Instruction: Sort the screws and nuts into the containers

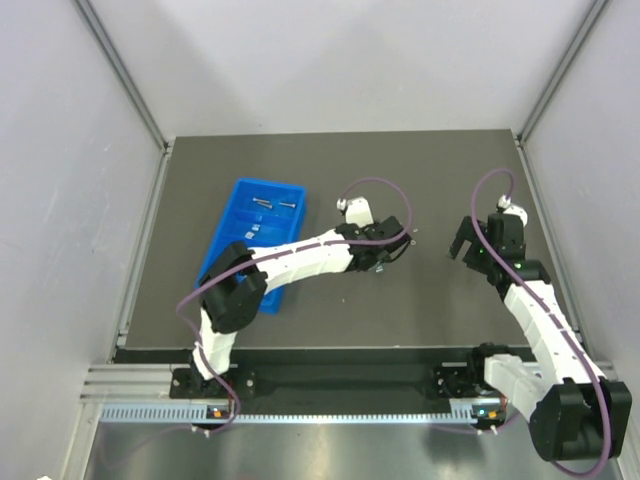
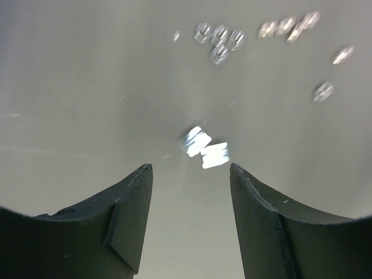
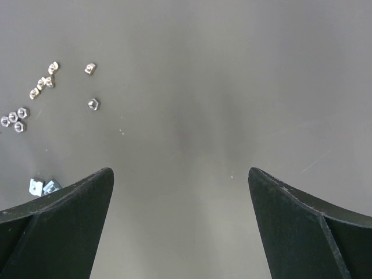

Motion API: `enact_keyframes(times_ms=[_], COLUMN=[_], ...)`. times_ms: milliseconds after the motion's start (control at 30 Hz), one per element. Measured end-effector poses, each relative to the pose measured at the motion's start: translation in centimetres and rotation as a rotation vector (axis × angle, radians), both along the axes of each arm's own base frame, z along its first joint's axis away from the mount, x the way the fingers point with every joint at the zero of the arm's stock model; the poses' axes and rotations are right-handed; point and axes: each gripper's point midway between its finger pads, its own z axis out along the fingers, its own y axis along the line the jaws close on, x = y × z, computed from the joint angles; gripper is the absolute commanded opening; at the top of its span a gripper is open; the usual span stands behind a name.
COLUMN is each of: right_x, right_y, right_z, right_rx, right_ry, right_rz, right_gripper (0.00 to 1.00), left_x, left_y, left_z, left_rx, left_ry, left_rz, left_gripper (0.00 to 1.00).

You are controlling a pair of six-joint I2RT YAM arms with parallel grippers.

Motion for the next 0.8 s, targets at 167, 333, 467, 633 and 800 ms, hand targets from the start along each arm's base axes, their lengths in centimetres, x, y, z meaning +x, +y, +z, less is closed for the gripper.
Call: enact_keyframes(times_ms=[167, 333, 467, 633, 800], right_x=[0.0, -0.1, -0.1, -0.1, -0.1], right_y=[0.1, 0.2, 0.2, 0.2, 0.2], right_z=[0.1, 0.1, 0.1, 0.2, 0.4], right_rx=[0.006, 0.009, 0.009, 0.009, 0.009], right_ry=[-0.006, -0.006, -0.007, -0.011, -0.018], right_rz=[0.006, 0.009, 0.009, 0.009, 0.009], right_gripper=[1.0, 1.0, 1.0, 1.0, 1.0], left_x=[1.6, 1.7, 1.4, 1.6, 1.7], left_y=[-1.8, -1.3, -0.5, -0.7, -0.7], left_z=[0.3, -2.2, -3.6, -4.0, -5.0], left_rx=[-0.066, -0.012, 0.028, 0.03, 0.048], left_ry=[-0.004, 0.043, 0.061, 0.065, 0.065], left_rz=[0.142, 0.277, 0.331, 0.353, 0.358], left_gripper=[0.61, 0.6, 0.6, 0.6, 0.59])
